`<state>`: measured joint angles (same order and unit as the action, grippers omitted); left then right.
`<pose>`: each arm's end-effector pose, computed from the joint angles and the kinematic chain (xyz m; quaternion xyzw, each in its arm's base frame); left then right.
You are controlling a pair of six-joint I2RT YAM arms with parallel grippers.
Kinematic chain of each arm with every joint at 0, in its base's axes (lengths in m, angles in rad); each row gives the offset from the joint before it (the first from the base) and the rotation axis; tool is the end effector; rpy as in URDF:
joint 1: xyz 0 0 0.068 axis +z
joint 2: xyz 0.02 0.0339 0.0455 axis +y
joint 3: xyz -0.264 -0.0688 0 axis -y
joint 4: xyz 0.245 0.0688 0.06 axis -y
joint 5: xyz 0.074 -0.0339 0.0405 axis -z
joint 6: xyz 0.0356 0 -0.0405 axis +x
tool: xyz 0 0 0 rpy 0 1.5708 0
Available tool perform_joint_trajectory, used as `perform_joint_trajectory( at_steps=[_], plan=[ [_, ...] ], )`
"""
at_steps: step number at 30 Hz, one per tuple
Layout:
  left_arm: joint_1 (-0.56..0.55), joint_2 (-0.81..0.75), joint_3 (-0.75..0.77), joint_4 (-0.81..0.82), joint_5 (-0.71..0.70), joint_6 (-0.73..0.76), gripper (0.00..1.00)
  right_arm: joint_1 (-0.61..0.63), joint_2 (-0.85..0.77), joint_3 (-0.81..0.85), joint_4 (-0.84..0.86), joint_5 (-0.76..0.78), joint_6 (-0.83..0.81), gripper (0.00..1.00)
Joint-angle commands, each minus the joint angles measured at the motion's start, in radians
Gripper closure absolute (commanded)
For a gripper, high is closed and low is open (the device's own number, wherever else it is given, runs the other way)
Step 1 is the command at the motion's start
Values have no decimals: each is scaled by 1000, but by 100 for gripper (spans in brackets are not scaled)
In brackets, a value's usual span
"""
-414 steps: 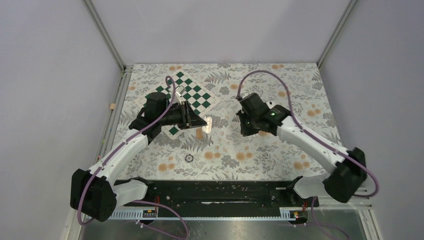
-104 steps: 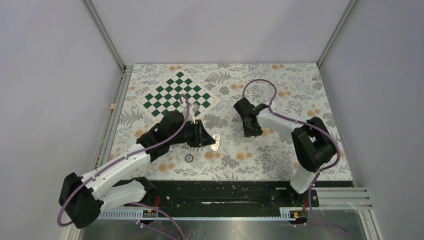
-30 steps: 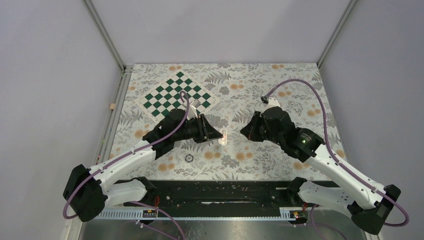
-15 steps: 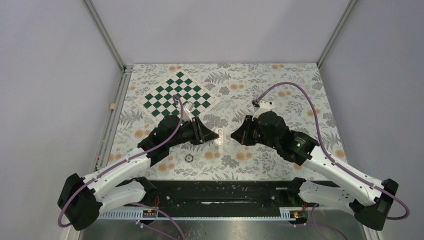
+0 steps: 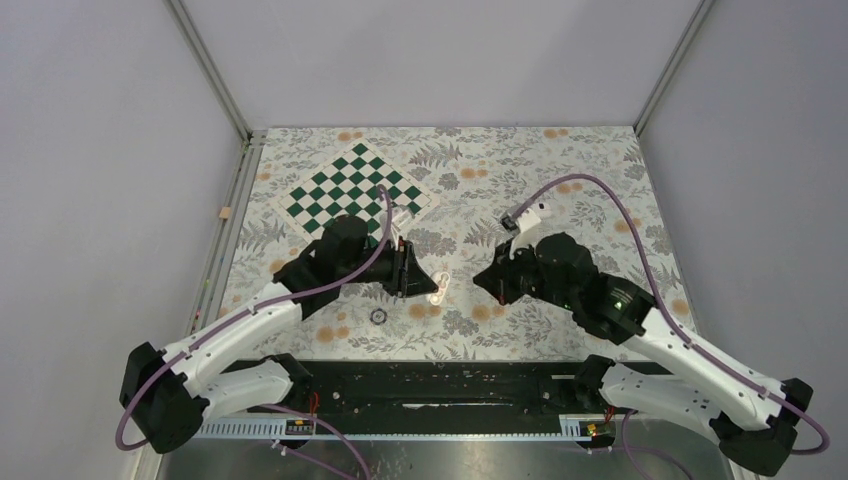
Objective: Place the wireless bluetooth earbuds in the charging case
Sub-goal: Pick up the earbud from the center of the board, then place the earbud in the charging case.
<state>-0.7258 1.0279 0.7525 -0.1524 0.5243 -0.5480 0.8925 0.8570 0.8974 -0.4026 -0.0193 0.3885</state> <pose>0.1610 -0.1667 0.2872 0.2117 0.7967 -0.4859 0.2904 0.1199 0.1499 0.3441 -0.2105 0.7955 0.3459 0.4508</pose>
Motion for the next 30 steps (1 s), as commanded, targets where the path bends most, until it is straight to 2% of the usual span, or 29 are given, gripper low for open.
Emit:
perform_joint_trajectory(
  at_steps=[1,6,13,22,30],
  plan=[
    [-6,62,135,-207,193,238,79,8,-97,-78,5,-107,-304,100],
    [-5,145,232,-366,232,344,80,8,-205,-182,66,-273,-506,100],
    [-6,250,332,-480,292,378,81,8,-209,-188,68,-446,-625,100],
    [-10,405,439,-580,481,449,81,8,-202,-145,22,-529,-777,100],
    [-34,554,565,-729,534,561,83,20,-154,-84,-3,-613,-868,100]
  ],
)
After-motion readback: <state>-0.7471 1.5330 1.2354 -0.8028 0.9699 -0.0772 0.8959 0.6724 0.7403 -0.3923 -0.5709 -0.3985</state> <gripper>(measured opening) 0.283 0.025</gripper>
